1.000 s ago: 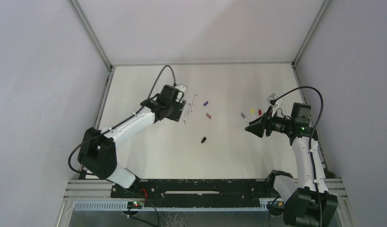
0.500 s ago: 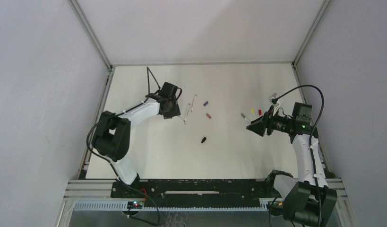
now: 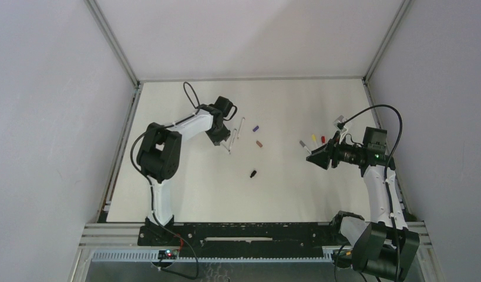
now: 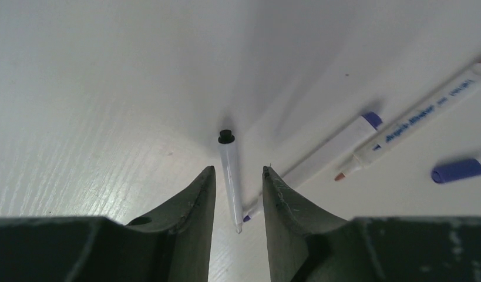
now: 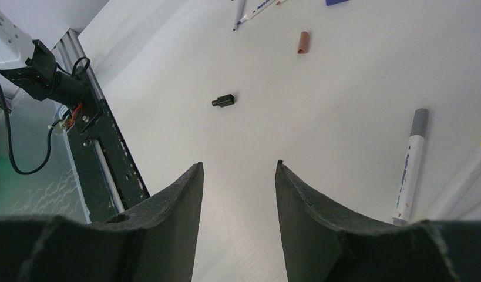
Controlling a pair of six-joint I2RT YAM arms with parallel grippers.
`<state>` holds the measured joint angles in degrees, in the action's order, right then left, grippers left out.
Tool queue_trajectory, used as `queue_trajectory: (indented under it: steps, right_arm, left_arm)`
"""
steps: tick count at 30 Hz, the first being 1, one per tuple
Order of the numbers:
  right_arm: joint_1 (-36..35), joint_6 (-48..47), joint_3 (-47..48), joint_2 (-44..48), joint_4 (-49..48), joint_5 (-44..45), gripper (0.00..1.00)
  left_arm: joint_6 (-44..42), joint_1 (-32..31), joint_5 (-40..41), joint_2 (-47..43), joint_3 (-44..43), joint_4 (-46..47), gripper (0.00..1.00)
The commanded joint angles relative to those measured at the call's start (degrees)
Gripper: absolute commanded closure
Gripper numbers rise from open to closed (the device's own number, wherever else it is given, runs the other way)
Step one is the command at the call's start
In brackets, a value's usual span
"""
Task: Insert the pens into the pen caps
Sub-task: Pick up the pen from the center of the board.
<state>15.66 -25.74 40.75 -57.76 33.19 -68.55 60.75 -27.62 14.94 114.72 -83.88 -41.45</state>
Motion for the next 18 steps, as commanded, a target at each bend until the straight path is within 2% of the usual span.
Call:
queue_trajectory:
  steps: [1, 6, 8, 11, 18]
  right_arm:
    - [-0.1, -1.64, 0.91, 0.54, -0.05, -1.58, 0.45]
    - [-0.1, -1.8, 0.91, 0.46, 0.04, -1.76, 0.45]
    - [-0.02, -1.81, 0.9, 0.47, 0.07, -1.84, 0.45]
    - [0.11, -2.11, 1.16, 0.45, 0.5, -2.05, 0.45]
    - [0.34, -3.2, 1.56, 0.52, 1.8, -3.87, 0.45]
  left_arm:
    - [1.77, -0.33, 1.18, 3.41, -4.72, -6.59, 0.61]
    - [-0.22, -0.51, -0.48, 4.98, -5.62, -8.28, 0.77]
    - [-1.16, -0.64, -1.13, 4.95, -4.95, -8.55, 0.78]
    - [-2.74, -1.06, -1.56, 3.92, -2.06, -8.33, 0.85]
    - [-6.73, -2.51, 2.81, -4.34, 10.02, -4.7, 0.89]
